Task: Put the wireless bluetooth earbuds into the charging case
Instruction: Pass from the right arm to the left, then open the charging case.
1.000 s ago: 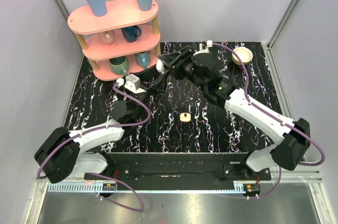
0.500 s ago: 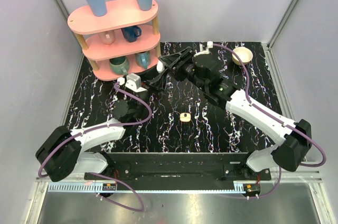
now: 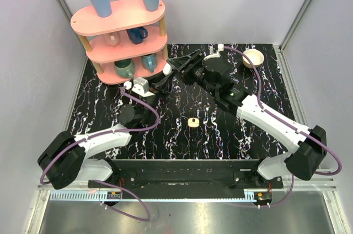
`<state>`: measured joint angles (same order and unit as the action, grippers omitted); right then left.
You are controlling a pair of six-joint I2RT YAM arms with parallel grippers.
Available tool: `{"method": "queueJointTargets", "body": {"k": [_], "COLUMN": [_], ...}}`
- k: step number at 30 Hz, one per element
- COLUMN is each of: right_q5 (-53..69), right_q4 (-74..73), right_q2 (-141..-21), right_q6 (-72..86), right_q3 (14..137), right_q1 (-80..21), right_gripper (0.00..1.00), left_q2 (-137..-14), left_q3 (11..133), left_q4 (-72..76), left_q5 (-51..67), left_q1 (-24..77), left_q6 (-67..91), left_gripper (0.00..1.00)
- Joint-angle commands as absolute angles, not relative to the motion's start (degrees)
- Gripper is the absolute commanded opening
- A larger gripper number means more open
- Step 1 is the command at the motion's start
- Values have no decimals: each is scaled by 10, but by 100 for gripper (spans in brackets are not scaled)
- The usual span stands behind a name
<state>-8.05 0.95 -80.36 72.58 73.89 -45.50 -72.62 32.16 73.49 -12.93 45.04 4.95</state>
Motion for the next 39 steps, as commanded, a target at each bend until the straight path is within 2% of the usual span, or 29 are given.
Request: {"method": "queueJointTargets", "body": {"k": [1, 3, 6, 7, 9, 13, 14, 19, 24, 28, 30, 34, 37, 39], "right_q5": [-69, -66, -59, -53, -54, -68, -69, -96, -117, -37, -14, 123, 198, 186], "right_q4": [37, 43, 46, 46, 47, 54, 58, 50, 28, 4, -39, -115, -177, -200], "right_q2": [-779, -779, -775, -773, -769, -752, -751, -734, -710, -704, -700, -718, -740, -741], "right_q6": [724, 720, 709, 705, 695, 677, 665, 613, 488, 335, 308, 227, 187, 178], "right_q3": [738, 734, 729, 726, 715, 700, 698, 700, 719, 772, 783, 847, 881, 882], "right_q1": [-461, -461, -460, -461, -461, -461, -461, -461, -456, -454, -454, -454, -454, -454], "right_gripper": [31, 32, 41, 49, 53, 61, 66, 77, 82, 82, 82, 81, 77, 75], "left_q2": [-725, -720, -708, -703, -683, -650, -641, -603, -539, -500, -480, -455, -446, -442], "left_q3": [350, 351, 352, 355, 358, 368, 368, 376, 385, 396, 407, 423, 421, 416], "left_q4": [811, 802, 784, 766, 743, 667, 660, 577, 484, 386, 349, 232, 215, 223], "left_q5": [-148, -143, -142, -141, -138, -116, -111, -43, 88, 210, 270, 372, 437, 466], "left_q1": [451, 450, 451, 450, 449, 439, 438, 417, 378, 320, 301, 242, 207, 198], "left_q6": [40, 37, 32, 30, 24, 26, 27, 50, 76, 95, 90, 75, 90, 107], "left_gripper": [23, 18, 11, 7, 0, 0, 0, 0, 0, 0, 0, 0, 0, 0]}}
